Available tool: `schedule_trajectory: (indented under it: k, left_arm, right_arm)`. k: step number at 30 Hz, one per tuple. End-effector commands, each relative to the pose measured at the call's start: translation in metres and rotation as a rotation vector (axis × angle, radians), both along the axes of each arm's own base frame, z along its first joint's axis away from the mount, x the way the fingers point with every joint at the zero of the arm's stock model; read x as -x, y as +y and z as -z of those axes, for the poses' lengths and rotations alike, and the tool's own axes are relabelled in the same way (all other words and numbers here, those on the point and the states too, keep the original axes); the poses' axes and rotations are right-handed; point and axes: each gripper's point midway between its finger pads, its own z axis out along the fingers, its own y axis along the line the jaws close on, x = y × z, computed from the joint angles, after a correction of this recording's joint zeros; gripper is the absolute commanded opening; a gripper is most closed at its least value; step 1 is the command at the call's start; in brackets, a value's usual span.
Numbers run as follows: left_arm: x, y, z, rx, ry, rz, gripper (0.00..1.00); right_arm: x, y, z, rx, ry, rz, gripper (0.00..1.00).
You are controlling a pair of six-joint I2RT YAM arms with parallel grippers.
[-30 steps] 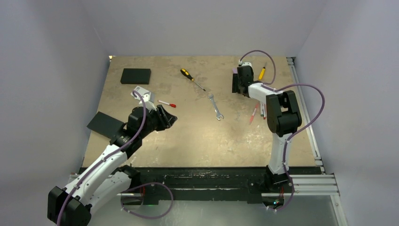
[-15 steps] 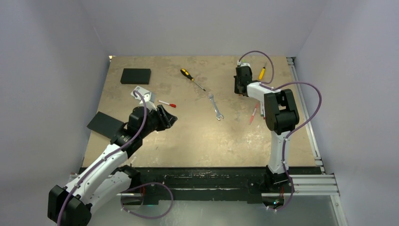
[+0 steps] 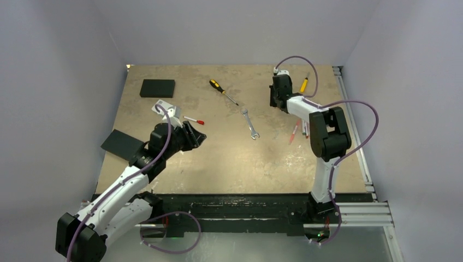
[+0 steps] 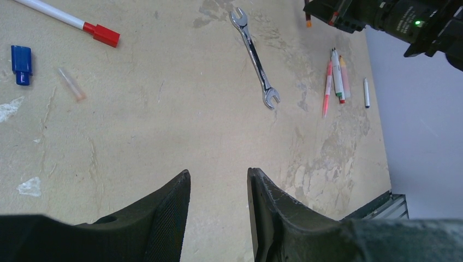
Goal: Open the pen caps
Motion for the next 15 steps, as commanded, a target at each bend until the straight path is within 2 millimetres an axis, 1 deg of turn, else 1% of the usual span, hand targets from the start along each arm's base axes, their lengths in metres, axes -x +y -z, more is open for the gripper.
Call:
schedule_trajectory:
  k: [1, 2, 4, 5, 7, 8, 10, 12, 13, 15]
  left_arm:
    - [-0.008, -0.009, -0.028, 0.045, -0.068, 0.013, 0.41]
    - [-0.009, -0.009, -0.03, 0.046, -0.075, 0.012, 0.41]
    - [-0.011, -0.009, -0.04, 0.047, -0.1, 0.012, 0.41]
    - [-0.013, -0.009, -0.044, 0.047, -0.114, 0.01, 0.41]
    - [-0.018, -0.01, -0.062, 0.056, -0.161, 0.009, 0.43]
    - [-0.02, -0.012, -0.072, 0.071, -0.193, 0.016, 0.45]
    - [-0.025, -0.018, -0.098, 0.122, -0.28, 0.03, 0.49]
    - [-0.029, -0.023, -0.12, 0.191, -0.37, 0.04, 0.54]
    - [-0.029, -0.025, -0.13, 0.232, -0.41, 0.043, 0.59]
    - [-0.028, -0.029, -0.144, 0.313, -0.463, 0.048, 0.7]
  right_arm:
    - [-0.007, 0.032, -0.076, -0.09, -0.177, -0.052, 0.0]
    - [-0.005, 0.036, -0.083, -0.108, -0.19, -0.056, 0.0]
    - [0.004, 0.047, -0.107, -0.169, -0.236, -0.082, 0.0]
    - [0.012, 0.054, -0.116, -0.204, -0.256, -0.102, 0.0]
    - [0.035, 0.076, -0.135, -0.286, -0.294, -0.187, 0.0]
    - [0.049, 0.087, -0.149, -0.338, -0.324, -0.244, 0.0]
    - [0.085, 0.111, -0.167, -0.442, -0.362, -0.371, 0.0]
    - [0.126, 0.132, -0.18, -0.523, -0.401, -0.487, 0.0]
    - [0.148, 0.142, -0.19, -0.556, -0.431, -0.545, 0.0]
    - [0.188, 0.157, -0.199, -0.607, -0.46, -0.636, 0.0]
